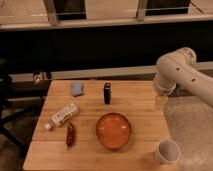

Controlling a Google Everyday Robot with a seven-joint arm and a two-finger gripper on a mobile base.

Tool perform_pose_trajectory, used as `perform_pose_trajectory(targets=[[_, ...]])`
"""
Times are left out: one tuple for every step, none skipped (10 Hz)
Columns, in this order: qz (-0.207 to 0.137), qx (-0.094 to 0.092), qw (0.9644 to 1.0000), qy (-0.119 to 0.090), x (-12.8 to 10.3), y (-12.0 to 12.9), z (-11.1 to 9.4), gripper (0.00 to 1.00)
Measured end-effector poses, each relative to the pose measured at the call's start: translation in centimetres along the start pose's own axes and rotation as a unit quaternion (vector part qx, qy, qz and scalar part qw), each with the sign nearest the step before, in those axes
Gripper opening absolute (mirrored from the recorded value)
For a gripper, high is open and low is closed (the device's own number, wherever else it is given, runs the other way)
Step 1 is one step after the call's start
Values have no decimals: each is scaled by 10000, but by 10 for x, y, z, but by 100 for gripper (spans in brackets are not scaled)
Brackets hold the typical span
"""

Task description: Knock the eraser over

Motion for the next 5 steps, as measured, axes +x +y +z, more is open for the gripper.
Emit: perform_pose_trajectory(targets=[[-38,23,10000,9,-6,-5,2,80],[-81,38,10000,-4,-14,-14,4,80],[-131,58,9999,-5,-22,-22,6,80],[-151,51,9999,11,-24,-24,6,80],[-177,45,9998,37,-26,-25,7,80]])
